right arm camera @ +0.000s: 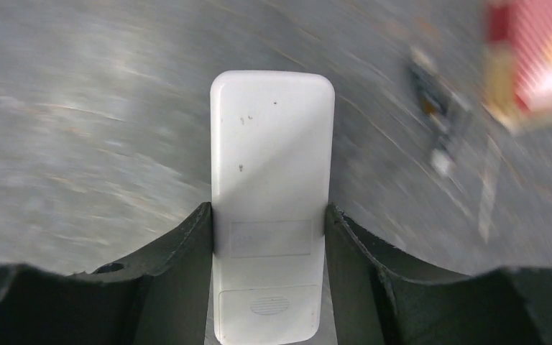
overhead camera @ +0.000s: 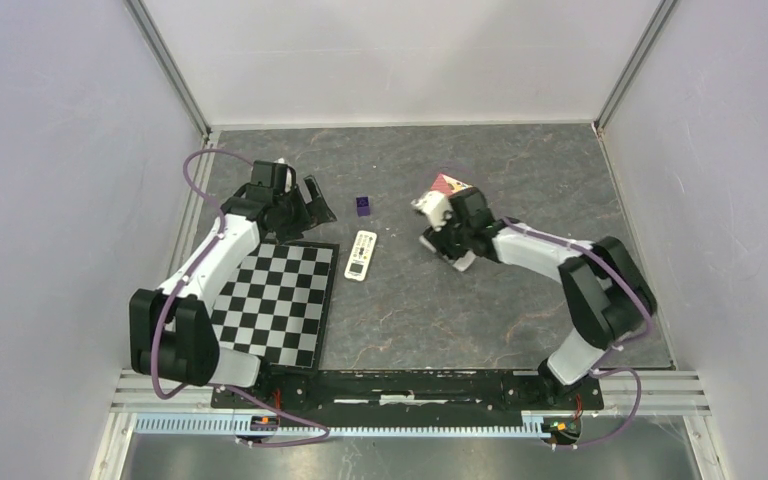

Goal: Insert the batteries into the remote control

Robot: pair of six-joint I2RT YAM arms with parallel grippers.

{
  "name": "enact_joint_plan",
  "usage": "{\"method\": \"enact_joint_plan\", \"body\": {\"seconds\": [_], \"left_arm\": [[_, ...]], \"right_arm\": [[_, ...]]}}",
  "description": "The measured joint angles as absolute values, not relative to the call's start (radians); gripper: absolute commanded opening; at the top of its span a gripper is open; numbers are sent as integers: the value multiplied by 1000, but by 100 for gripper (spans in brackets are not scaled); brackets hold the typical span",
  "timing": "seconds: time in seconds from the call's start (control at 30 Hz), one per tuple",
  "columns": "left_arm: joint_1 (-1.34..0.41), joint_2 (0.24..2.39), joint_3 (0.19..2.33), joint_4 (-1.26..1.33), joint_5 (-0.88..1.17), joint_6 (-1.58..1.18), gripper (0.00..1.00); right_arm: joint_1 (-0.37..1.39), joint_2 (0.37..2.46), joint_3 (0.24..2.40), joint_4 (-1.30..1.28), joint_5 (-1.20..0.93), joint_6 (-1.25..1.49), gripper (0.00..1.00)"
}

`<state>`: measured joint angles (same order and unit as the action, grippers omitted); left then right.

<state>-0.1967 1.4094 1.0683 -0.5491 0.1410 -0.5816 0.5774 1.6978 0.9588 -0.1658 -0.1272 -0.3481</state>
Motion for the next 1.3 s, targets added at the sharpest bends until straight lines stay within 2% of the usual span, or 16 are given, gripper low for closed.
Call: {"method": "enact_joint_plan", "body": {"seconds": [0.23,0.43,0.53,0.63,0.7,0.87,1.17,1.3], "left_arm": [[-286,1419,1058,-532,94,-558,100],[-415,1552,1124,-518,35,-528,100],[-466,1646,1185,-534,-12,-510,100],[-503,1734,1253,-554,-67,-488,100],[-521,1777,1286,-567,-96,-472,100],[-564,1847,1323,-580,-149,-425,96],[-632,1911,1318,-605,-193,-390,74],[-641,1911,1292,-604,-205,-385,61]], "right_arm": [[311,1550,803,-92,75,-122,35],[100,1487,667,-40,152,12,39],[56,1481,649,-22,165,34,49],[47,1480,645,-13,171,51,69],[42,1480,642,-7,170,70,78],[24,1474,636,-11,174,111,89],[22,1382,638,-25,119,177,94],[22,1354,647,-39,49,192,83]]}}
